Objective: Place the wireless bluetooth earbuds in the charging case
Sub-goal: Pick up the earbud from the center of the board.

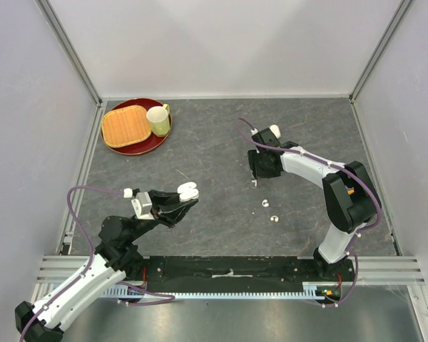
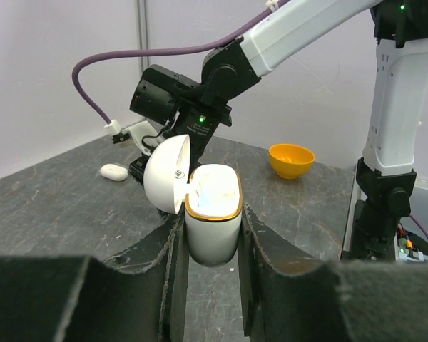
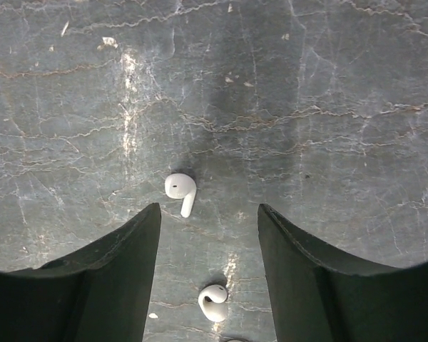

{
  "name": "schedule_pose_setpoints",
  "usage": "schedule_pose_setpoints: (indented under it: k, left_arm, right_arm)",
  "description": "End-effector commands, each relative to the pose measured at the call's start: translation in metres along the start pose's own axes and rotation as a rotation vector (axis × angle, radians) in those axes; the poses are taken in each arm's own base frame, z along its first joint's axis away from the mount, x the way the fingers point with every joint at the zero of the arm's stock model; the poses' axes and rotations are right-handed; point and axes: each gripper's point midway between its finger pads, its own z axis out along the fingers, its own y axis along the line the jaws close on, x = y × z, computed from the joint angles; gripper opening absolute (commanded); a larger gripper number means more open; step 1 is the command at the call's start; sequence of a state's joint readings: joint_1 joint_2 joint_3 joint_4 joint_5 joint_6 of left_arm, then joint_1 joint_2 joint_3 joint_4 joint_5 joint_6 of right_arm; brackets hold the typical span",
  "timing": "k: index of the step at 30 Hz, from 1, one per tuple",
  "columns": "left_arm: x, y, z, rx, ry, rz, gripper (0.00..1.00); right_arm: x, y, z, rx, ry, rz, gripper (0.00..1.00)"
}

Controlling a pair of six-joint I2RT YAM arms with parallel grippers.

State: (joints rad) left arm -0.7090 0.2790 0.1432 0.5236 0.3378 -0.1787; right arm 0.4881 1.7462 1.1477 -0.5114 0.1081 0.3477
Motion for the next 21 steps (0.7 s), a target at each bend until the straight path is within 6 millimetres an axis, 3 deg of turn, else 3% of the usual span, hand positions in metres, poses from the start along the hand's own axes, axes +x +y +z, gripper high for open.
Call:
schedule_pose_setpoints:
  k: [1,21]
  left_arm:
    - [-0.007,0.005,0.000,-0.035,-0.026,-0.011,0.02]
    - [0.002,0.010,0.003,-0.053,0.014,-0.014,0.02]
  right_arm:
    - [-0.024,0.013,-0.004,-0.055,-0.059,-0.017,0.63]
    - [-0.013,0.020,0.015,-0.084,-0.008,-0.033,0.53]
